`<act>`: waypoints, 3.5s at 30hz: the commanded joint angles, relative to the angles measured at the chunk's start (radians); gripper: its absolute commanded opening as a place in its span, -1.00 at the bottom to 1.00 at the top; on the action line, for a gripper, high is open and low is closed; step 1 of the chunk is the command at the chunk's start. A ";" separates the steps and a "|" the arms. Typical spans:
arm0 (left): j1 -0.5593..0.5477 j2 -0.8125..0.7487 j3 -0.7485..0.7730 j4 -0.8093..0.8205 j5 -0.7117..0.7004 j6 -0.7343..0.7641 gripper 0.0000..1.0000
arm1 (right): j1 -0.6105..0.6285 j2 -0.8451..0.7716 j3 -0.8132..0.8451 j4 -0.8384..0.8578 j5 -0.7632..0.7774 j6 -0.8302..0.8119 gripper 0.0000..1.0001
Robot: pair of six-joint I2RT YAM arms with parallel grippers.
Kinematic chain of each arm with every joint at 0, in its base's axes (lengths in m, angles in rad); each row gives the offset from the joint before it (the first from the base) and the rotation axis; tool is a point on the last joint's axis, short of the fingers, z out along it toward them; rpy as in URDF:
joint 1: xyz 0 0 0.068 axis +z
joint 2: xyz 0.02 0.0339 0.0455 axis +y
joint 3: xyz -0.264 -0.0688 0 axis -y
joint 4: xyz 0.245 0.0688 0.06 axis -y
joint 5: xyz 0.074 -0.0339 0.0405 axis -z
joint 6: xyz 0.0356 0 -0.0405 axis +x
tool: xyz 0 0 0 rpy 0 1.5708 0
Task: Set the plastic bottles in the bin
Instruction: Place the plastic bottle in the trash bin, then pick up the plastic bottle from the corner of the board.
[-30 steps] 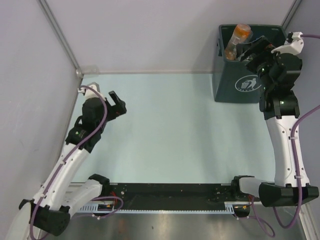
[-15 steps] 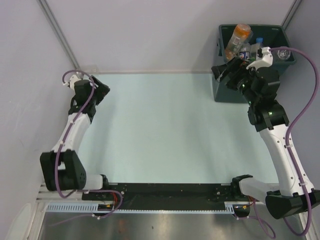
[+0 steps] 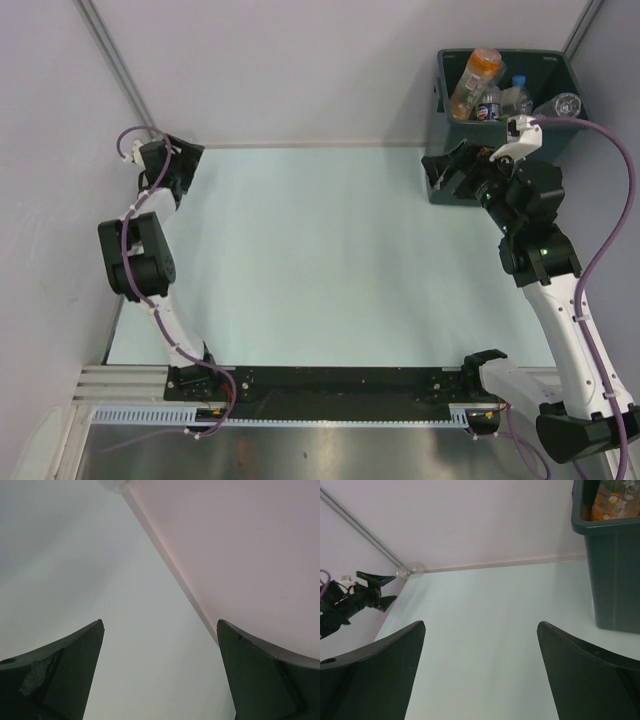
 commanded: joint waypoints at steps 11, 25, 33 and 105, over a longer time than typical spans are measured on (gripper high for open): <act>0.045 0.377 0.235 0.426 -0.042 -0.283 1.00 | -0.010 -0.086 -0.200 0.168 -0.066 0.058 1.00; 0.036 0.710 0.678 0.279 -0.197 -0.421 1.00 | -0.034 -0.098 -0.334 0.265 -0.031 0.117 0.99; 0.034 0.859 0.867 0.217 -0.270 -0.501 0.99 | -0.039 -0.098 -0.369 0.282 0.012 0.109 0.99; -0.673 -0.784 -0.386 -0.152 0.691 0.679 -0.99 | 0.018 -0.201 -0.386 0.373 -0.493 0.220 0.99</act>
